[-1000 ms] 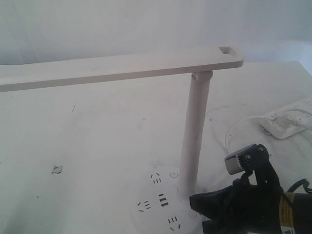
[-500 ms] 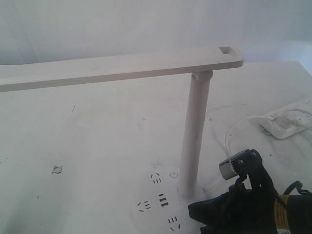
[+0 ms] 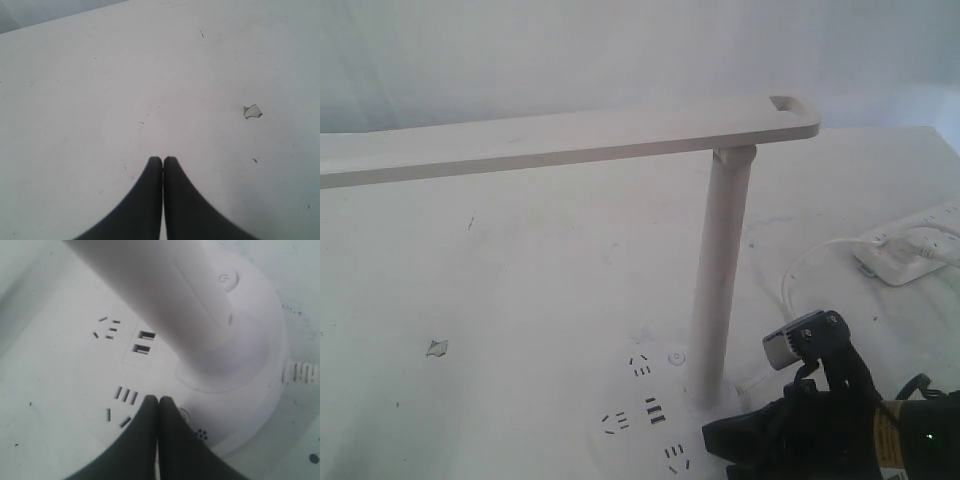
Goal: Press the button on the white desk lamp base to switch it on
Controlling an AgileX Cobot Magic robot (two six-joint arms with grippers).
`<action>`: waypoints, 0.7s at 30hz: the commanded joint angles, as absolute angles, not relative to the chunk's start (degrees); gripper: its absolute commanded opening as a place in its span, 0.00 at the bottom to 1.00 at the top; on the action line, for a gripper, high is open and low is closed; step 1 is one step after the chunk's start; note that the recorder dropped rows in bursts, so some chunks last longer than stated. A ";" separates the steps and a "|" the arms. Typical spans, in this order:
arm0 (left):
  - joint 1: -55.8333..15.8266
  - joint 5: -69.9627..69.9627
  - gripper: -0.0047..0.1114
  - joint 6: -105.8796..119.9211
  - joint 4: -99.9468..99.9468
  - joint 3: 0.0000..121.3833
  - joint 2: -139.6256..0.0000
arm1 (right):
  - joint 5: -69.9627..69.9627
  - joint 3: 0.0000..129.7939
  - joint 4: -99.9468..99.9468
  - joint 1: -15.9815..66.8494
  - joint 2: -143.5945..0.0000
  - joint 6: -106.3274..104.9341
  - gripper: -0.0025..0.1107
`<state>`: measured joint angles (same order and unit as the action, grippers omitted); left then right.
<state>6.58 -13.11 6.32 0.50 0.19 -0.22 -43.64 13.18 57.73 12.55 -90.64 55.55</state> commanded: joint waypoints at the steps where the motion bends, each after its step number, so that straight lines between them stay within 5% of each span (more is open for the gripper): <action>1: 6.61 -13.32 0.04 6.25 0.36 0.00 0.00 | -42.17 13.85 57.30 12.67 -91.06 55.71 0.02; 21: 6.61 -13.32 0.04 6.25 0.36 0.00 0.00 | -32.48 14.72 60.83 12.67 -91.06 60.50 0.02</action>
<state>6.58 -13.11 6.32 0.50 0.19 -0.22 -39.86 14.91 58.47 12.55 -90.67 59.02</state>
